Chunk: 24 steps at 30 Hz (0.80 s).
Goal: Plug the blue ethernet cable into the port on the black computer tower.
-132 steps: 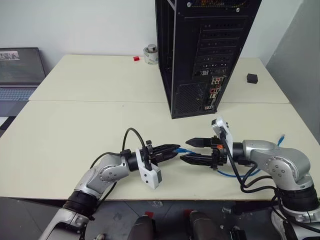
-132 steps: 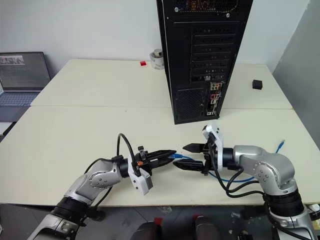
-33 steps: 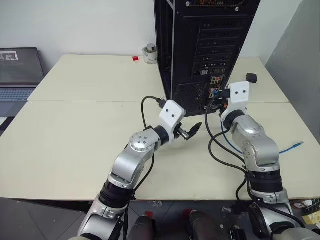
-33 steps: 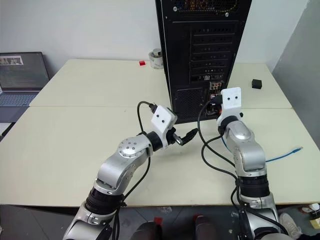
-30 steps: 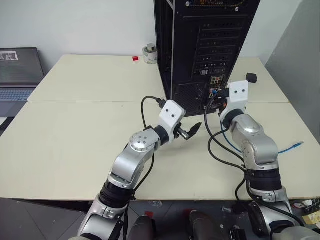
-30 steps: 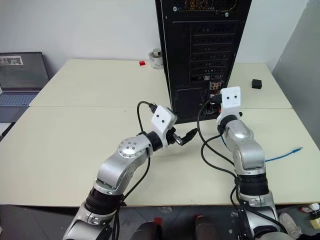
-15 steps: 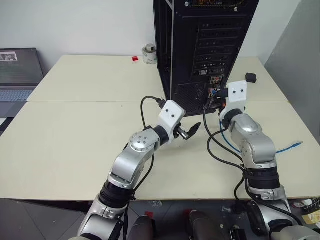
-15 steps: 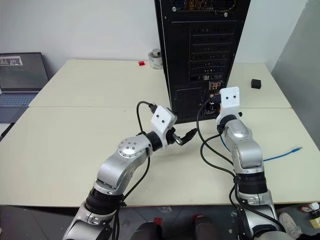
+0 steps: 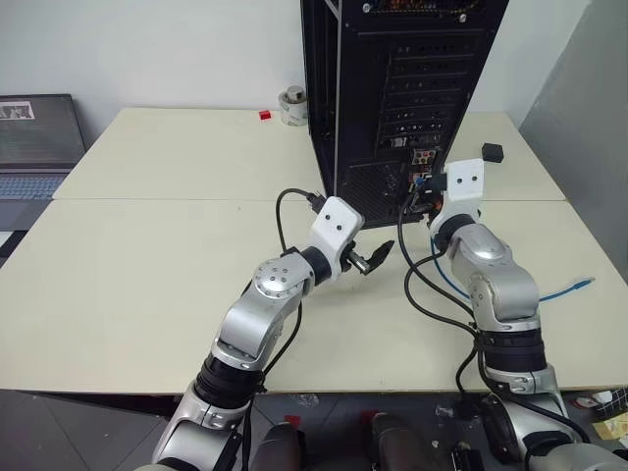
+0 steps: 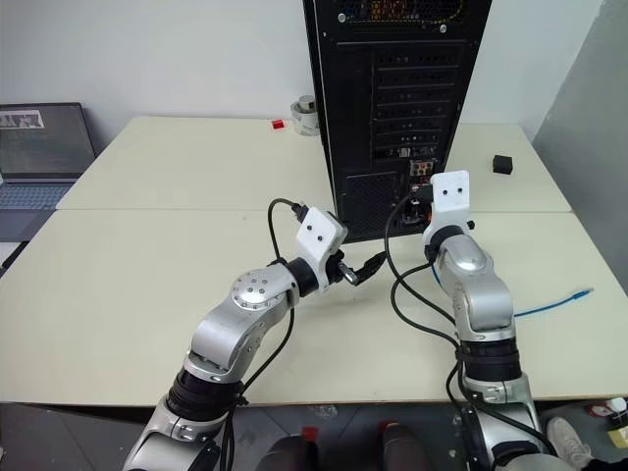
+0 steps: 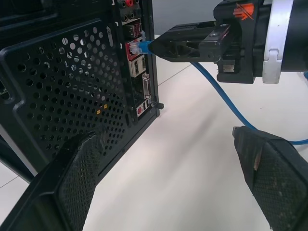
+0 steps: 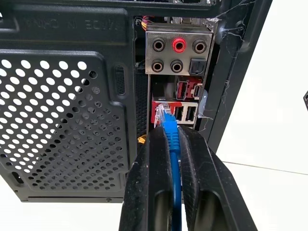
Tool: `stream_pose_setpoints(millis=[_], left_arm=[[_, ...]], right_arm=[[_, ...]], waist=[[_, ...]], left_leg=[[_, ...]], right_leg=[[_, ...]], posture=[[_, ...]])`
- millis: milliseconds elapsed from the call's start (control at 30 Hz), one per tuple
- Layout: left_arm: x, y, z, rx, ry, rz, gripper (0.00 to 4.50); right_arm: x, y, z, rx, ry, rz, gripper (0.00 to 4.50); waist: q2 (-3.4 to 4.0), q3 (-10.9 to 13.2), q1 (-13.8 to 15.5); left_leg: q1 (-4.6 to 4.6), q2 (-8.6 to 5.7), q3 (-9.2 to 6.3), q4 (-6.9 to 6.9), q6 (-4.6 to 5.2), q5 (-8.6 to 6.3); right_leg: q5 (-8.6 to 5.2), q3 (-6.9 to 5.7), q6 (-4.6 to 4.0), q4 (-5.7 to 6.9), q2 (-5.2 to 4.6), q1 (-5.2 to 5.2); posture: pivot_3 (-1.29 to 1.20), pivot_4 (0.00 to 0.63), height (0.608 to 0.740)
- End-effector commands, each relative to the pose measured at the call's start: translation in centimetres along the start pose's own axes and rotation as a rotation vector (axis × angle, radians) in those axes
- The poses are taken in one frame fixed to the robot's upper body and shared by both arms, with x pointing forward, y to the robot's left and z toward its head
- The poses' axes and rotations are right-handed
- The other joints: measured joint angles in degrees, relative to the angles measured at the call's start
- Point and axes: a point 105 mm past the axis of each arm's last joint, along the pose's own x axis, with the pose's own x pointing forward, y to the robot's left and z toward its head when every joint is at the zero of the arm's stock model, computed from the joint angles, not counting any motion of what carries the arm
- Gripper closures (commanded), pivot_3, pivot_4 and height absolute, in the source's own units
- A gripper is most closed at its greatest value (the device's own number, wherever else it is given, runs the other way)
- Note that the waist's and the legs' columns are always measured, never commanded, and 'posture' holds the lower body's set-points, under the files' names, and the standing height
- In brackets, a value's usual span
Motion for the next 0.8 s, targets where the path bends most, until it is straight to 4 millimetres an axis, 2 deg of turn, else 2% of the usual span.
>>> stream_pose_setpoints(millis=[33,367,800], left_arm=[[-0.2,-0.1,1.1,0.018,-0.037,0.003,0.05],[-0.2,-0.1,1.1,0.021,-0.038,0.004,0.05],[-0.2,0.1,1.1,0.027,-0.038,0.01,0.05]], right_arm=[[0.1,-0.2,1.6,0.002,-0.05,-0.02,4.5],[0.2,-0.1,1.3,0.063,-0.037,-0.052,4.5],[0.3,1.0,2.9,0.073,-0.104,-0.036,4.5]], waist=[[0.0,0.0,0.0],[0.0,0.0,0.0],[0.01,0.0,-0.4]], left_leg=[[0.0,0.0,0.0,0.0,0.0,0.0],[0.0,0.0,0.0,-0.02,0.0,0.0],[0.0,0.02,0.0,-0.03,0.0,0.0]], right_leg=[[0.0,0.0,0.0,0.0,0.0,0.0],[0.0,0.01,0.0,-0.01,0.0,-0.01],[0.0,0.0,0.0,0.0,0.0,-0.02]], posture=[[0.0,0.15,0.74],[0.0,0.15,0.74],[0.0,0.15,0.74]])
